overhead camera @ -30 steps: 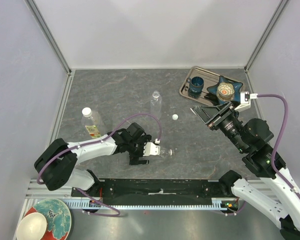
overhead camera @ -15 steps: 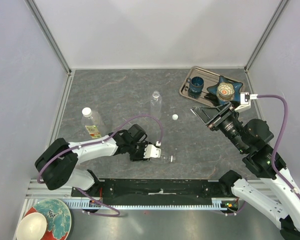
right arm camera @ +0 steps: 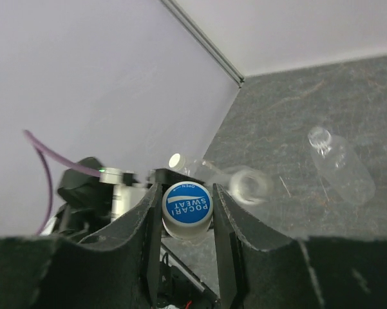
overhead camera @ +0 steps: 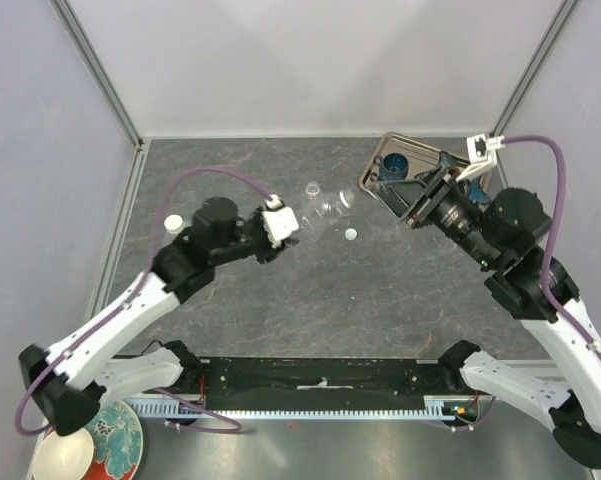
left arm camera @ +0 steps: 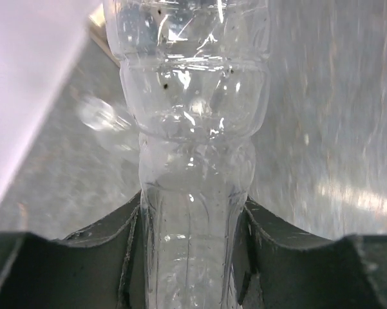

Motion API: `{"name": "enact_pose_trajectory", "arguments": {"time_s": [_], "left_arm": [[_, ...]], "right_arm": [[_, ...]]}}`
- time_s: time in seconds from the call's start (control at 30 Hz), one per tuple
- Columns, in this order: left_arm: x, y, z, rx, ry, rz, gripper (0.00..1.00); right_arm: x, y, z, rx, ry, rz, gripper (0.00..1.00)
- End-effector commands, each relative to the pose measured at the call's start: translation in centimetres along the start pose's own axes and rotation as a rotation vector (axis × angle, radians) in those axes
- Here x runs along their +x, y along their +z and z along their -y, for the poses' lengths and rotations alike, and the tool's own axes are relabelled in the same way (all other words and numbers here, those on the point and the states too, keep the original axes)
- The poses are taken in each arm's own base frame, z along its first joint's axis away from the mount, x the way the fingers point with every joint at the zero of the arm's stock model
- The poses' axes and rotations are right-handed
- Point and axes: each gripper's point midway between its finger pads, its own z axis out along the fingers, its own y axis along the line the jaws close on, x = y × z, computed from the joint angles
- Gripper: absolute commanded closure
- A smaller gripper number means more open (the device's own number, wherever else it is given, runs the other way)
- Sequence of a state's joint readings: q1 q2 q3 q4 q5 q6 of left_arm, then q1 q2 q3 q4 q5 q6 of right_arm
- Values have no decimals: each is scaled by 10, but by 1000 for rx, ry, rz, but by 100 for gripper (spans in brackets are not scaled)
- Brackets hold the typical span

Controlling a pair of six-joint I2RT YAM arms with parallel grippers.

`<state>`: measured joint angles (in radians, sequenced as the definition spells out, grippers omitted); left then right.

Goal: Screw on the bottle caps
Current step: Pick up the plastic bottle at the center of the board, then screw the bottle cap onto the plastic bottle.

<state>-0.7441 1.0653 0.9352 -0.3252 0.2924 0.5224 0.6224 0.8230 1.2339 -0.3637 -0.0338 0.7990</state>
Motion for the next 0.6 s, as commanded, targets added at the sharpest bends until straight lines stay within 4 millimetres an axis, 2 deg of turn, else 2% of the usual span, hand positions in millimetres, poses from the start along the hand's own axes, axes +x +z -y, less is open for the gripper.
{"name": "enact_pose_trajectory", "arguments": {"time_s": [0.0, 0.03, 0.07, 0.1, 0.13, 0.17, 0.2, 0.27, 0.37, 0.43, 0.57], "left_arm": [[-66, -50, -10, -83, -227, 218, 58], [-82, -63, 0, -47, -286, 299, 59], [-76, -63, 14, -3, -329, 319, 60], [-79, -66, 23, 30, -368, 363, 61], [-82, -62, 36, 86, -479, 442, 62], [-92, -75, 40, 97, -515, 529, 62], [-91, -76, 43, 107, -561, 564, 62], [-87, -72, 52, 133, -559, 586, 60], [-87, -77, 51, 101, -510, 673, 62], [-82, -75, 55, 109, -496, 686, 64], [-87, -86, 57, 92, -412, 770, 66]], "right_arm": [[-27, 1, -46, -137, -182, -9, 71], [-25, 6, -51, -156, -199, -30, 71], [-27, 7, -56, -180, -239, -32, 71], [-36, 4, -68, -213, -260, -18, 71], [-32, 10, -73, -238, -277, -45, 71], [-34, 11, -77, -256, -294, -50, 71], [-39, 14, -84, -275, -319, -43, 71], [-35, 14, -96, -334, -337, -75, 71], [-28, 19, -111, -423, -360, -131, 71], [-18, 27, -109, -446, -386, -169, 71], [8, 41, -102, -461, -455, -230, 71]]}}
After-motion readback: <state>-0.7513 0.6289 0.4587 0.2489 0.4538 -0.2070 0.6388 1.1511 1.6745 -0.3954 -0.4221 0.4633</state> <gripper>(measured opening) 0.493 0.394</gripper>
